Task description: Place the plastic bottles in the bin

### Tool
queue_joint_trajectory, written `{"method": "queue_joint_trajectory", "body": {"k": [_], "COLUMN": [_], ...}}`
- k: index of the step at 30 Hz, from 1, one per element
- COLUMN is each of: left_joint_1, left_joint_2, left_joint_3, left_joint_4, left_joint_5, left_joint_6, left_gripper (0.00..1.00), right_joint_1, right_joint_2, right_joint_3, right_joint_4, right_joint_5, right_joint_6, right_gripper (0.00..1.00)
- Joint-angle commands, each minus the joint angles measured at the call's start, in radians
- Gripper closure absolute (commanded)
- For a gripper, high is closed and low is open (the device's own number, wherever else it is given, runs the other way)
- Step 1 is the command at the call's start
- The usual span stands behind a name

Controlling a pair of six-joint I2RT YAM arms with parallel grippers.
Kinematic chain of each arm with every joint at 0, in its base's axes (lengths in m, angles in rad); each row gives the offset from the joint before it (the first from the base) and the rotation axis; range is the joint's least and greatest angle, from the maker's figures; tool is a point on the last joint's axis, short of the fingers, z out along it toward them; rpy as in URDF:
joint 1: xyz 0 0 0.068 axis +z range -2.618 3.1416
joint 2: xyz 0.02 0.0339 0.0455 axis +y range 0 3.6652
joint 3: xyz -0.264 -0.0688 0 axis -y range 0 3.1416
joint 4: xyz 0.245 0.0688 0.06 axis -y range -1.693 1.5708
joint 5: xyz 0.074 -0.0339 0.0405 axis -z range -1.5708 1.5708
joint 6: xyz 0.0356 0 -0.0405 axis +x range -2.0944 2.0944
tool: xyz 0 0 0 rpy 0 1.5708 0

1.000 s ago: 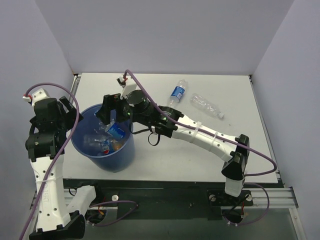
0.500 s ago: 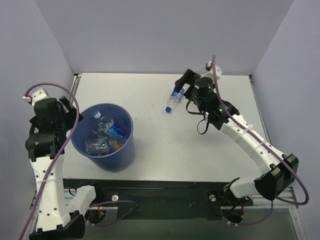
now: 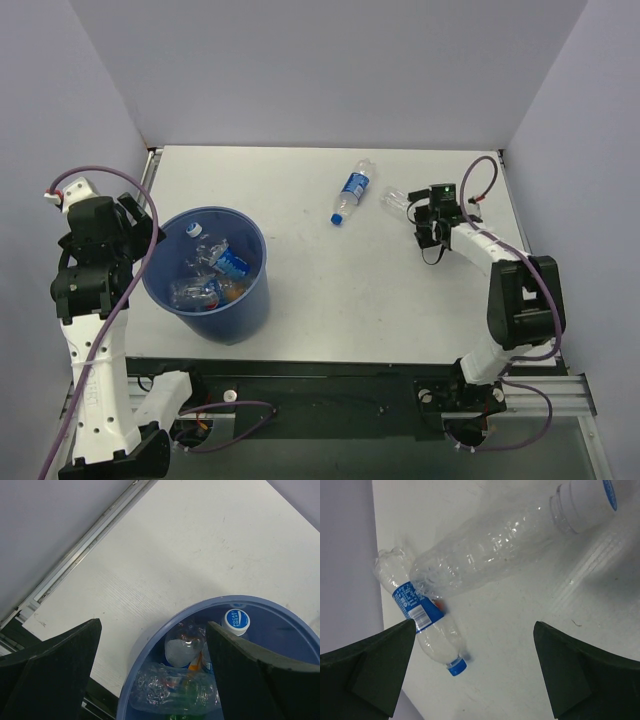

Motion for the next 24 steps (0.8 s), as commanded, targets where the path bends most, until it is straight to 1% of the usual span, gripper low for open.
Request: {"method": "queue_joint_trajectory", "body": {"k": [1, 2, 5, 7, 10, 15, 19, 21, 22, 23, 24], "left_joint_1": [0.005, 0.003, 0.005, 0.005, 0.005, 0.006, 0.006, 0.005, 0.006, 0.006, 0.006], "left_joint_2": [-0.01, -0.013, -0.011, -0.008, -0.01, -0.007, -0.003, -0.003, -0.003, -0.003, -0.003], "left_joint_3": [0.029, 0.029, 0.03, 0.033, 0.035, 0.043, 0.044, 0.044, 0.046, 0.047, 0.05], "left_joint_4": [0.007, 0.007, 0.006, 0.003, 0.001, 0.0, 0.0, 0.0, -0.002, -0.003, -0.002], "left_joint_5": [-0.018, -0.018, -0.021, -0.02, -0.026, -0.024, -0.024, -0.024, -0.023, -0.023, -0.026], "left_joint_6": [0.003, 0.003, 0.003, 0.003, 0.006, 0.004, 0.007, 0.007, 0.006, 0.006, 0.006], "left_gripper": [0.03, 0.03, 0.03, 0.03, 0.03, 0.03, 0.03, 0.03, 0.03, 0.03, 0.03], "right_joint_1": [-0.044, -0.052, -0.057, -0.058, -0.066, -0.077, -0.092, -0.098, -0.1, -0.106, -0.109], "right_joint_2": [0.086, 0.121, 0.163, 0.186, 0.217, 0.257, 0.281, 0.294, 0.297, 0.304, 0.304], "right_joint_3": [-0.036, -0.034, -0.015, 0.005, 0.018, 0.013, 0.035, 0.048, 0.054, 0.056, 0.056], "right_joint_4": [0.171, 0.203, 0.221, 0.194, 0.195, 0.237, 0.232, 0.221, 0.217, 0.214, 0.217], "right_joint_5": [-0.079, -0.092, -0.079, -0.052, -0.038, -0.018, -0.003, 0.009, 0.013, 0.016, 0.016], "right_joint_6": [0.281, 0.311, 0.347, 0.355, 0.362, 0.385, 0.385, 0.381, 0.381, 0.381, 0.378], "right_gripper": [0.02, 0.02, 0.02, 0.02, 0.02, 0.02, 0.03, 0.06, 0.1, 0.16, 0.18]}}
